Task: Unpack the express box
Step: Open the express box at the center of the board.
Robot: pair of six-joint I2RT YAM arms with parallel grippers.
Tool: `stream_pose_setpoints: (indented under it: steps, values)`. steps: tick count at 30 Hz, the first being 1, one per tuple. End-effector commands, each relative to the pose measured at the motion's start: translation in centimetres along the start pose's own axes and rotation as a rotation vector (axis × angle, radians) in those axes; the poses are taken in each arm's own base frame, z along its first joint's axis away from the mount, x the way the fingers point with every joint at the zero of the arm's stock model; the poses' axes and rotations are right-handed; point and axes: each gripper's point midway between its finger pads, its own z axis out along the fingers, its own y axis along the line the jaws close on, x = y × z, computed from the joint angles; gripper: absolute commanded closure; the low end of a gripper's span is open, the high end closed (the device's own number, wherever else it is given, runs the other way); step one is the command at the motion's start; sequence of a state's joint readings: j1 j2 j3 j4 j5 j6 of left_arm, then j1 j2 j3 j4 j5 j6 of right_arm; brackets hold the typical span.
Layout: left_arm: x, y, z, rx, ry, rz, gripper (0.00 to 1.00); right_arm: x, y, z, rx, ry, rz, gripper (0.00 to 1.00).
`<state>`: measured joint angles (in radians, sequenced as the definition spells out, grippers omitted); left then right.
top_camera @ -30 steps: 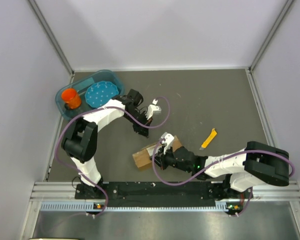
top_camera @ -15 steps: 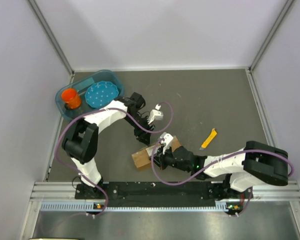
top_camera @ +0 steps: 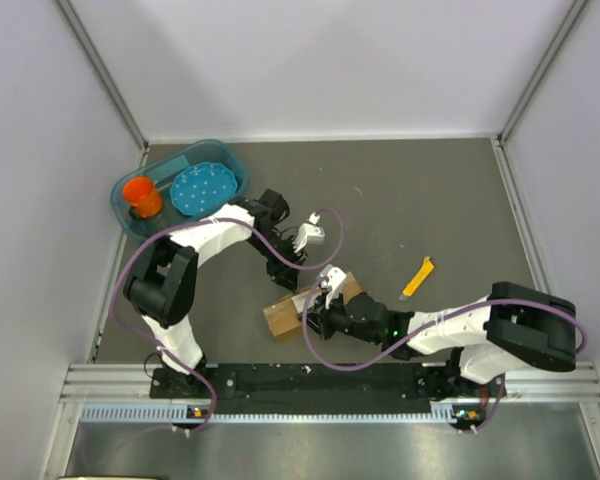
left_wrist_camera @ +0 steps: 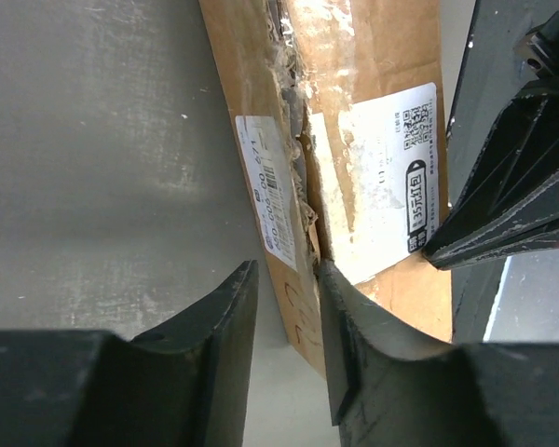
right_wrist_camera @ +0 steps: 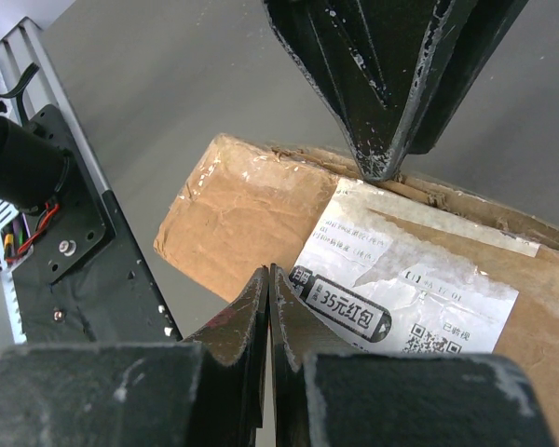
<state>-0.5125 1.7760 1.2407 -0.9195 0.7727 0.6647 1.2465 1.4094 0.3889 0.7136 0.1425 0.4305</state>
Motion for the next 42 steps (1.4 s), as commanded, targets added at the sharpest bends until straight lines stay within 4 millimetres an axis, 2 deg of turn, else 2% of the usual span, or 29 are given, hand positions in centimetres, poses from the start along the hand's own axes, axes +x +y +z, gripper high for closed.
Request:
stream_pose_setpoints:
  steps: [1,6,9,13,17,25,28,32,33,35,37,42]
  values:
    - [-0.1,-0.3,0.0,0.014,-0.022,0.029,0.70,8.7,-2.2,-2.5,0.048,0.319,-0.041,1.00]
    - [-0.4,-0.5,0.0,0.028,-0.036,0.024,0.83,8.7,-2.1,-2.4,0.047,0.318,-0.038,1.00]
    - [-1.0,-0.8,-0.2,0.041,-0.047,0.028,0.99,8.7,-2.2,-2.4,0.048,0.318,-0.037,1.00]
    - [-1.6,-1.0,-0.9,0.047,-0.067,0.023,1.00,8.8,-2.2,-2.4,0.050,0.320,-0.036,1.00]
    - [-1.8,-0.1,-1.8,0.020,-0.087,0.005,1.00,8.9,-2.2,-2.4,0.049,0.321,-0.032,1.00]
    - [-0.7,2.0,-1.8,-0.083,-0.059,-0.024,1.00,8.9,-2.2,-2.4,0.048,0.322,-0.032,1.00]
    - [-1.0,1.3,-1.9,-0.058,-0.078,-0.024,1.00,8.8,-2.1,-2.4,0.046,0.319,-0.033,1.00]
    - [-2.0,-0.7,-2.5,0.014,-0.118,-0.018,1.00,8.8,-2.2,-2.4,0.050,0.315,-0.031,1.00]
    - [-2.2,-1.3,-2.6,0.030,-0.129,-0.013,0.97,8.9,-2.3,-2.5,0.052,0.318,-0.033,1.00]
    - [-2.4,-2.2,-2.8,0.049,-0.135,-0.011,0.81,8.6,-2.3,-2.6,0.053,0.309,-0.035,1.00]
    - [-2.3,-2.4,-2.6,0.042,-0.125,0.000,0.75,8.5,-2.2,-2.6,0.051,0.308,-0.037,1.00]
    - [-1.4,-3.0,-1.7,0.056,-0.102,0.005,0.69,8.5,-2.2,-2.5,0.052,0.304,-0.037,1.00]
